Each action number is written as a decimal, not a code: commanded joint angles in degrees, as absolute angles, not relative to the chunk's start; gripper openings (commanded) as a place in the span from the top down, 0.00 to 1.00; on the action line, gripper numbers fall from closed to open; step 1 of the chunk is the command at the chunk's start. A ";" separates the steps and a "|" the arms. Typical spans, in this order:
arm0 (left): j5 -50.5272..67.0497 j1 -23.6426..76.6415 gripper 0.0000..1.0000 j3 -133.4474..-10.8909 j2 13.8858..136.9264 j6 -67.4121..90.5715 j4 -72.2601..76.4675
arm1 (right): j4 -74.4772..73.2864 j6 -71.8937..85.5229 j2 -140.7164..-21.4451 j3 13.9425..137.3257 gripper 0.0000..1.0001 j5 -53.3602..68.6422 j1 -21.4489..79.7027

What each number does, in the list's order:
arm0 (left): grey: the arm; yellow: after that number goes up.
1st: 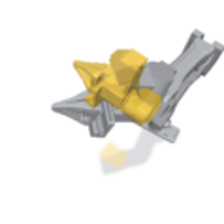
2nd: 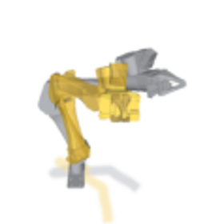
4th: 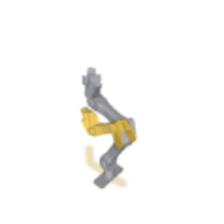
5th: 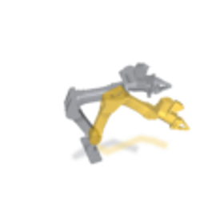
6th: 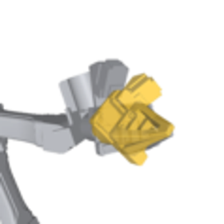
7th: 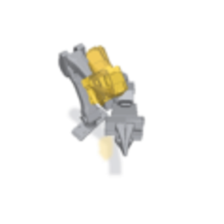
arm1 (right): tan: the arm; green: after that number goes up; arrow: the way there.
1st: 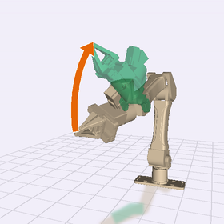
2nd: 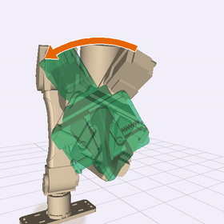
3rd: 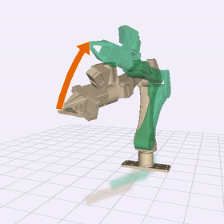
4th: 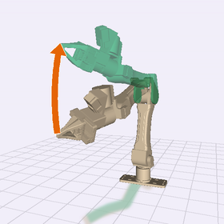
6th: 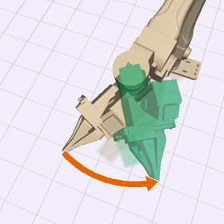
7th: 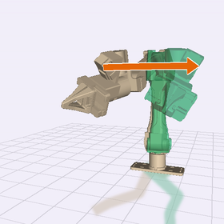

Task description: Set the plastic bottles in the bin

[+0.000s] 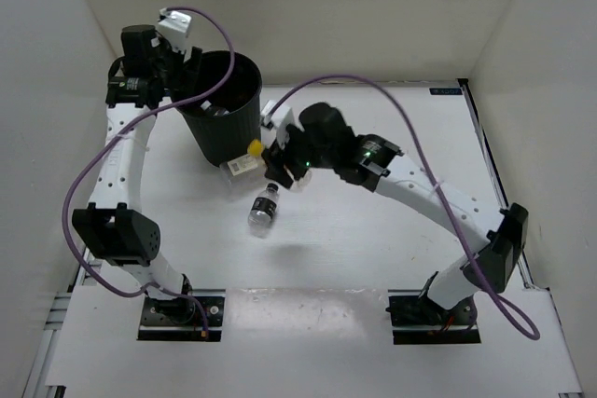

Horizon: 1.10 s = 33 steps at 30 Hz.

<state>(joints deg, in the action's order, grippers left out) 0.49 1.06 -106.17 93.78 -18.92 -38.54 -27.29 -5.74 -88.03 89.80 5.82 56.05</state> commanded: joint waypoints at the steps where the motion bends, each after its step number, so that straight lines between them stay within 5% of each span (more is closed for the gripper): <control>1: -4.39 -2.19 0.02 -106.27 89.39 -14.33 -38.50 | -7.07 3.58 -88.15 91.14 0.81 8.00 52.92; 2: -4.92 -2.81 0.02 -104.87 89.38 -13.63 -38.50 | -3.29 4.82 -88.94 91.14 0.76 8.00 52.91; 12: -2.12 -6.94 0.02 -90.46 80.51 -11.69 -38.50 | 20.46 18.18 -115.01 118.19 0.80 -9.92 51.15; 16: -0.53 -6.94 0.02 -87.63 79.20 -12.74 -38.50 | 21.53 19.34 -125.05 132.51 0.83 -13.71 50.63; 22: 0.26 -7.47 0.02 -86.13 79.19 -11.43 -39.02 | 21.81 18.63 -130.96 135.70 0.80 -17.31 50.63; 26: 2.10 -7.47 0.02 -86.66 79.19 -10.90 -39.02 | 18.55 16.44 -130.96 133.87 0.58 -17.93 50.10; 29: 2.64 -7.47 0.02 -87.19 79.19 -10.90 -39.02 | 16.96 15.29 -130.96 133.86 0.29 -16.09 50.10; 30: 2.64 -7.47 0.02 -87.19 79.19 -10.90 -39.02 | 16.18 14.60 -130.96 133.86 0.12 -14.69 50.10; 33: 2.64 -7.47 0.02 -87.19 79.19 -10.90 -39.55 | 14.95 13.97 -129.73 133.86 0.00 -14.06 50.10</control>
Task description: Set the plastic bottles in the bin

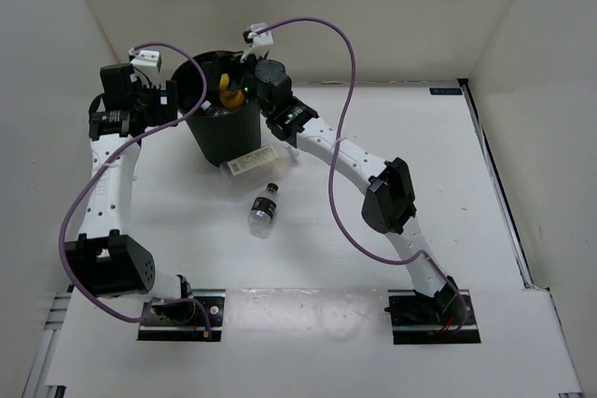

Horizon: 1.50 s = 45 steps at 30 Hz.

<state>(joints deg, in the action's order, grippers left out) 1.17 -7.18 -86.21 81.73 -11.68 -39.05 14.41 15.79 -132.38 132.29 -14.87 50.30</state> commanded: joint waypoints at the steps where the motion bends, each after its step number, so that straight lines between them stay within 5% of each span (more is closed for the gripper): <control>1: 2.03 -7.47 0.02 -86.49 78.58 -10.90 -39.55 | 14.94 13.45 -129.73 133.25 0.00 -14.06 50.10; 9: 0.70 -7.47 0.02 -86.48 73.49 -12.82 -40.08 | 13.80 9.50 -122.09 129.21 0.00 -13.61 50.71; 13: 9.44 -6.95 0.01 -87.88 69.35 -20.72 -43.14 | 5.23 8.35 -110.77 123.85 0.00 -15.47 51.42; 18: 17.49 3.73 0.01 -90.00 68.12 -36.80 -61.93 | -6.84 6.94 -93.74 110.25 0.00 -23.27 50.89; 23: 15.29 19.40 0.01 -80.96 70.39 -34.99 -70.05 | -16.06 8.96 -82.19 93.45 0.00 -40.67 49.75; 31: 8.36 35.76 0.01 -75.85 81.11 -22.62 -60.04 | -27.85 33.42 -66.81 71.21 0.00 -49.91 46.24; 45: -4.83 37.62 0.01 -73.39 101.76 -12.21 -51.42 | -50.44 58.97 -54.41 56.34 0.00 -55.37 45.00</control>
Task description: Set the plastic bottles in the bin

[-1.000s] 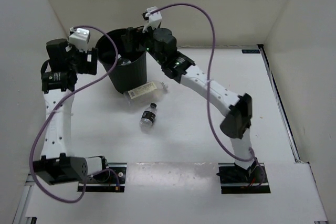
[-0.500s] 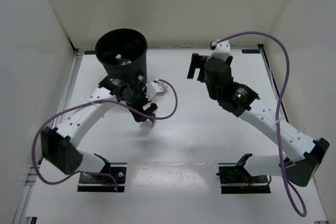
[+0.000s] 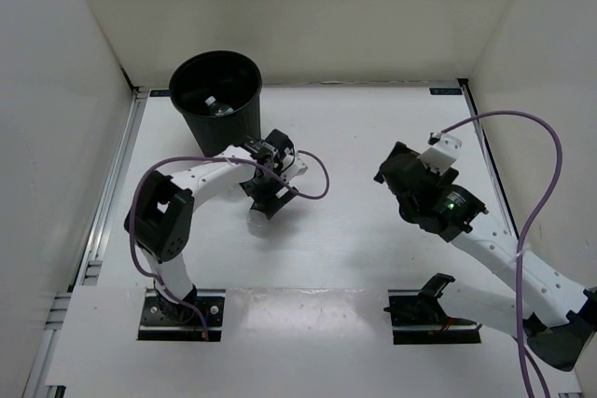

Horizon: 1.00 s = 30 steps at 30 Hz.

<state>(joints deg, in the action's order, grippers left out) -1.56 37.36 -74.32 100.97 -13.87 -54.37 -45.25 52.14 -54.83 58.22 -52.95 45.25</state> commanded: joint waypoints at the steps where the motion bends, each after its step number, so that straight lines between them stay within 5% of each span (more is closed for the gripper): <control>1: -4.83 37.62 0.01 -73.39 102.30 -12.22 -50.81 | -51.15 58.97 -53.88 56.34 0.00 -55.37 45.00; 5: -2.91 37.62 0.10 -71.20 103.45 -14.49 -50.19 | -51.77 60.21 -53.35 55.11 0.00 -55.37 45.53; 6: -2.29 37.62 0.29 -70.58 103.45 -14.50 -50.19 | -51.77 60.21 -53.35 55.11 0.00 -55.37 45.53; 9: -0.35 37.62 0.45 -70.58 103.45 -15.64 -50.19 | -51.77 60.21 -52.82 55.11 0.00 -55.98 45.53; 12: 1.05 37.62 0.73 -72.58 103.45 -15.64 -52.20 | -50.98 58.11 -54.40 55.11 0.00 -55.99 45.53; 13: 1.05 37.62 0.90 -73.73 102.75 -15.64 -54.12 | -50.02 56.96 -54.40 55.11 0.00 -54.86 45.53; 18: 1.67 37.62 0.90 -89.15 98.62 -17.57 -62.04 | -35.07 37.01 -60.35 50.10 0.00 -37.91 43.17; 24: -6.39 37.62 0.87 -109.93 93.35 -21.96 -66.53 | -37.35 45.77 -64.16 47.38 0.00 -38.05 40.52; 30: -22.56 37.62 0.83 -109.18 84.30 -30.57 -45.39 | -37.35 47.64 -64.68 45.53 0.00 -38.06 39.99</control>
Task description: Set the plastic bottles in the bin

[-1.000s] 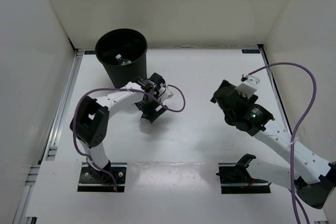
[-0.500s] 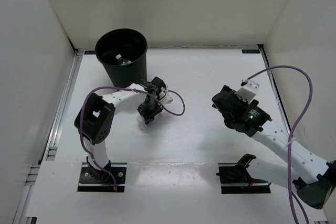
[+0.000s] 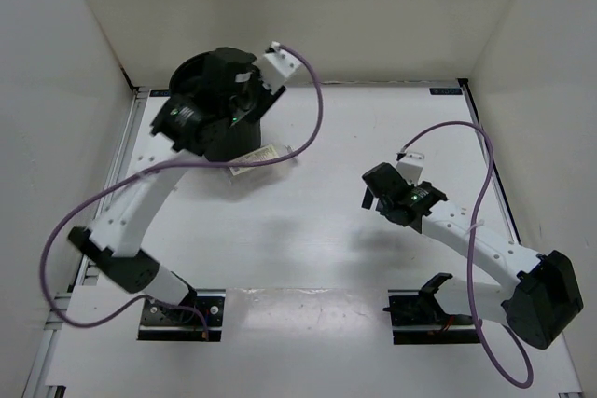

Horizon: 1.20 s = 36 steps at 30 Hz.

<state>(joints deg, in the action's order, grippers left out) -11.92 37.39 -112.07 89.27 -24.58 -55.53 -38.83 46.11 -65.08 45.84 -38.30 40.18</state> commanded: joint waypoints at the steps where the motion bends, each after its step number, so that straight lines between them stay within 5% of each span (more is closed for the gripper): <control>1: -24.85 36.83 0.80 -107.86 84.29 -32.24 -42.65 | -37.35 47.64 -64.69 45.53 0.00 -38.06 39.99; 14: -12.06 17.94 0.67 -115.57 100.89 -34.54 -43.23 | -37.35 47.64 -67.59 46.58 0.00 -35.68 40.52; 16: -9.59 16.44 0.33 -117.50 102.91 -33.32 -46.30 | -37.35 47.64 -67.07 46.58 0.00 -35.68 40.52; 21: -1.14 12.93 0.00 -122.78 106.08 -28.13 -55.63 | -37.88 47.11 -65.92 46.58 0.00 -35.68 40.52; 27: 0.09 13.45 0.00 -122.26 100.29 -25.40 -52.22 | -37.88 45.97 -65.92 46.58 0.00 -35.68 40.52; 36: 0.43 31.01 0.00 -111.46 92.29 -31.81 -52.38 | -37.27 45.97 -67.06 46.58 0.00 -35.16 42.10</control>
<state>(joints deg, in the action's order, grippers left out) -2.39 26.33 -115.28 94.85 -29.52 -51.00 -38.37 46.11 -67.02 45.84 -35.27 41.74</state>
